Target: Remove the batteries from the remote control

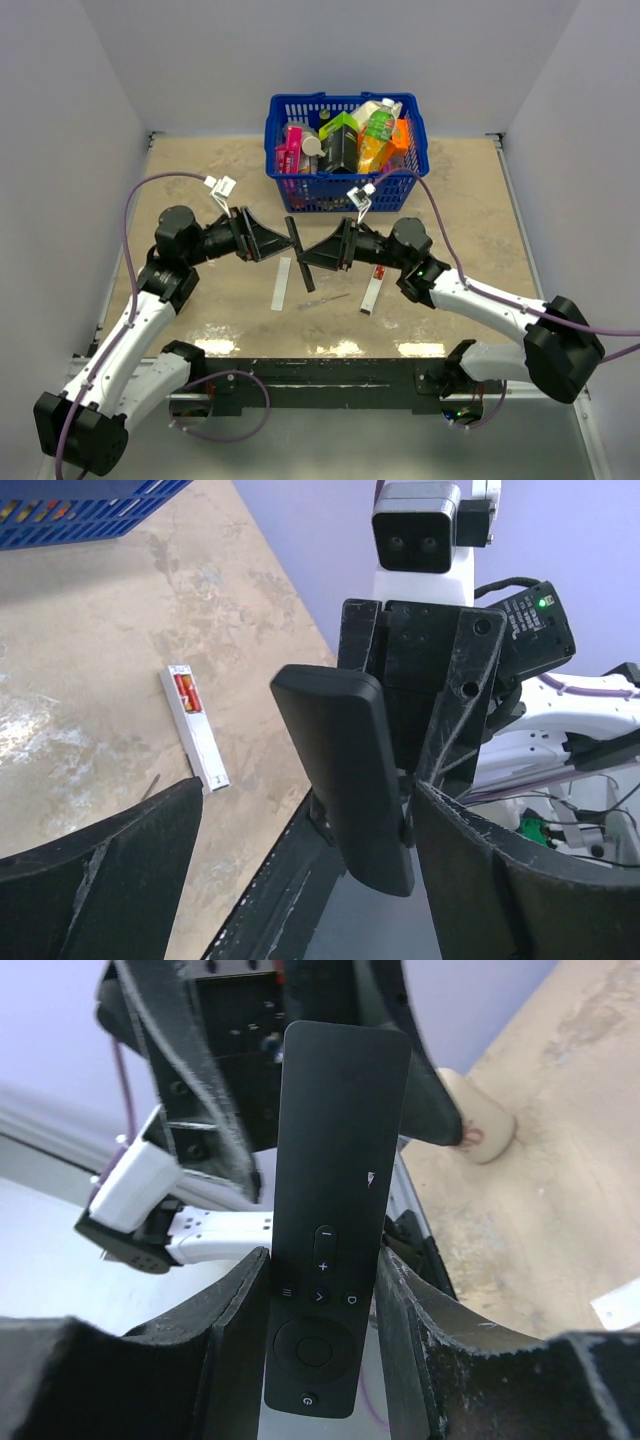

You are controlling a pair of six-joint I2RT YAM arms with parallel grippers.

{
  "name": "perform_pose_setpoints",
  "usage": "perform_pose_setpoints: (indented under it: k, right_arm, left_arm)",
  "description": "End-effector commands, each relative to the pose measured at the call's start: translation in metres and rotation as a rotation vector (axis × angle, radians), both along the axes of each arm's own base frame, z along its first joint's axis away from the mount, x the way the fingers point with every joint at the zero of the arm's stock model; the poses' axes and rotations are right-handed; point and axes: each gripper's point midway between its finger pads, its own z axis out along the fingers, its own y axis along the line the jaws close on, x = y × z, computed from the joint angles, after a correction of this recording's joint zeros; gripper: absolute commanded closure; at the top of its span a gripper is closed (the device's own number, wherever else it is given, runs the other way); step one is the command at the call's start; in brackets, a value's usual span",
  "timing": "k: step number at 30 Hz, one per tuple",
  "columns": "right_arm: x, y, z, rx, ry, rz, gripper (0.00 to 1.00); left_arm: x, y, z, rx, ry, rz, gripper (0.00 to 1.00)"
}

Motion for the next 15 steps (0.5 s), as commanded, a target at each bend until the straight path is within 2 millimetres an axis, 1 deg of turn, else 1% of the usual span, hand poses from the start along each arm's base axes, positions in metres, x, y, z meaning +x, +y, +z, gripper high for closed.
perform_pose_setpoints:
  k: [1, 2, 3, 8, 10, 11, 13, 15]
  right_arm:
    - [-0.018, -0.002, 0.045, 0.123, -0.096, 0.055, 0.77]
    - [-0.019, -0.001, 0.045, 0.122, -0.098, 0.061, 0.76]
    - [-0.02, 0.0, 0.045, 0.123, -0.1, 0.062, 0.77]
    - [-0.026, 0.005, 0.041, 0.122, -0.089, 0.08, 0.76]
    - [-0.027, 0.007, 0.041, 0.122, -0.086, 0.081, 0.76]
    - [-0.027, 0.008, 0.039, 0.119, -0.083, 0.084, 0.76]
    - [-0.029, 0.01, 0.037, 0.12, -0.077, 0.093, 0.76]
    - [-0.028, 0.012, 0.034, 0.121, -0.067, 0.097, 0.76]
  left_arm:
    - [-0.004, -0.004, 0.017, -0.077, -0.051, -0.027, 0.12]
    - [-0.004, -0.005, 0.022, -0.092, -0.07, -0.034, 0.12]
    - [-0.005, -0.005, 0.02, -0.102, -0.053, -0.039, 0.12]
    - [-0.008, -0.007, 0.025, -0.144, -0.064, -0.058, 0.14]
    - [-0.011, -0.007, 0.021, -0.163, -0.045, -0.066, 0.15]
    - [-0.012, -0.007, 0.023, -0.173, -0.057, -0.069, 0.16]
    - [-0.012, -0.008, 0.019, -0.177, -0.037, -0.068, 0.17]
    - [-0.014, -0.008, 0.018, -0.189, -0.035, -0.077, 0.22]
